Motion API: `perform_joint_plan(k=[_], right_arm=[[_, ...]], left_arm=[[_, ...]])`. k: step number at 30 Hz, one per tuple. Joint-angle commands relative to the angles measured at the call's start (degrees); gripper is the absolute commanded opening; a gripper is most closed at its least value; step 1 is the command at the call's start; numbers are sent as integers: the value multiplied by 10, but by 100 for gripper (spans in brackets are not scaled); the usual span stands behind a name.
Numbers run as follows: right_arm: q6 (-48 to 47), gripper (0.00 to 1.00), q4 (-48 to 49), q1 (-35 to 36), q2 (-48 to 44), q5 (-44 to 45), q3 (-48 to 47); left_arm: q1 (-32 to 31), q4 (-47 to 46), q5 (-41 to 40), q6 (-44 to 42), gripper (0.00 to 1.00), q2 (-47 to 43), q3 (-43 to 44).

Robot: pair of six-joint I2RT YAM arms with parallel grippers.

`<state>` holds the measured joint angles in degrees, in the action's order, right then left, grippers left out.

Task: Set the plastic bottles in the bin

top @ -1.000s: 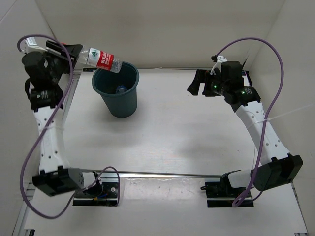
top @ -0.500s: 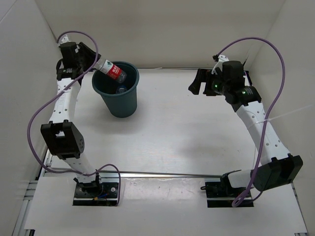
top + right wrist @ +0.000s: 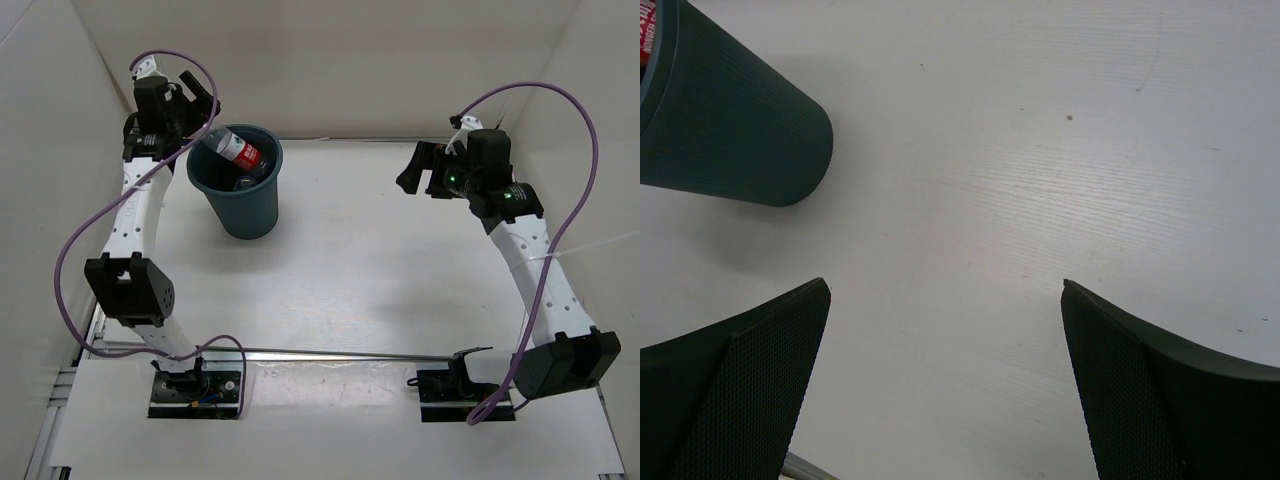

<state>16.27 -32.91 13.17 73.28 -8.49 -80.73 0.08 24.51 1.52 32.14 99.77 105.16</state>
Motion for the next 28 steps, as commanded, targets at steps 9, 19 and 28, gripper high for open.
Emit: perform_joint_plan(k=[9,19,28], right_arm=[[21,100,-15,-2,6,26,-45],[27,100,-15,-2,-6,43,-17],[41,100,-21,-2,-11,137,-12]], left_arm=[[-38,8,-202,-105,100,-330,-149],[-48,8,-371,-112,100,-590,-519],[-48,8,-561,-129,100,-543,-658]])
